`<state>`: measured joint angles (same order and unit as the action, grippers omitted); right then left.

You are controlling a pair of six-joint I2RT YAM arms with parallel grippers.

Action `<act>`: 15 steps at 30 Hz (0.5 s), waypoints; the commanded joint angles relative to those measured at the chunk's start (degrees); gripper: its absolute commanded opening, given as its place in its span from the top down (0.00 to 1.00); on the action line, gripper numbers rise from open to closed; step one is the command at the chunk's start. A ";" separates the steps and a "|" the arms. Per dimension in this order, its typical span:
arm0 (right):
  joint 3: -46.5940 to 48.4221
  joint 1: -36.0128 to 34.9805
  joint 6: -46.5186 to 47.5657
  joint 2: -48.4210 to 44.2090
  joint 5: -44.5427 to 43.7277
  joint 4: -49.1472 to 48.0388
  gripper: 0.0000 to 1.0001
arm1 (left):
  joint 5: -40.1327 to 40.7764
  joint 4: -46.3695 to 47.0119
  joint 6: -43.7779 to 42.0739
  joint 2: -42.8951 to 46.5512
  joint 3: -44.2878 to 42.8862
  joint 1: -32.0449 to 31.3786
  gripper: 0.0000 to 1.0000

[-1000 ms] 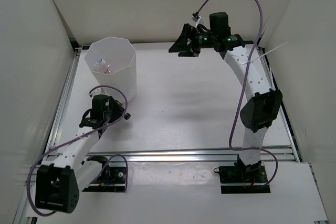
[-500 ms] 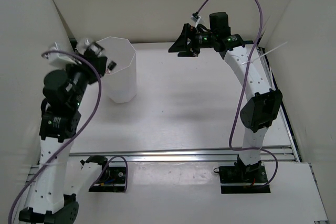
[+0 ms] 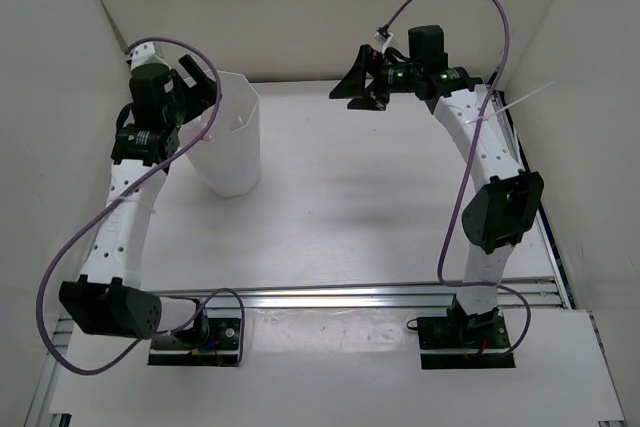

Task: Put the plastic bottles in the bin

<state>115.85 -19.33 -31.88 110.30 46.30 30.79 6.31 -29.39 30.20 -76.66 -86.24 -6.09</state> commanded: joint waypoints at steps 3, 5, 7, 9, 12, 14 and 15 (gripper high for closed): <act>-4.75 3.68 -0.64 -7.02 -1.30 -0.12 0.00 | 11.96 0.82 -1.72 16.09 4.31 1.17 0.00; -5.54 4.30 -0.64 -8.08 -1.83 -0.11 0.00 | 16.36 0.82 -1.72 23.03 12.03 1.17 0.00; -6.08 4.83 -0.64 -9.66 -2.45 0.50 0.00 | 17.07 0.30 -0.66 30.30 21.92 1.17 0.00; -7.38 5.62 -0.64 -10.54 -3.23 1.29 0.00 | 16.20 -0.40 -0.66 34.81 27.67 1.17 0.00; -8.53 6.94 0.84 -12.64 -6.65 5.48 0.00 | 18.73 -7.42 0.73 40.18 31.83 1.17 0.00; -11.25 8.78 3.13 -15.27 -11.04 7.00 0.00 | 26.89 -14.95 3.45 40.72 32.54 1.17 0.00; -12.22 9.48 3.14 -16.07 -12.10 7.53 0.00 | 29.35 -16.65 4.34 41.24 32.54 1.17 0.00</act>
<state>105.67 -11.99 -31.27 98.24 39.62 34.74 26.46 -35.90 31.48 -34.52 -54.72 -4.99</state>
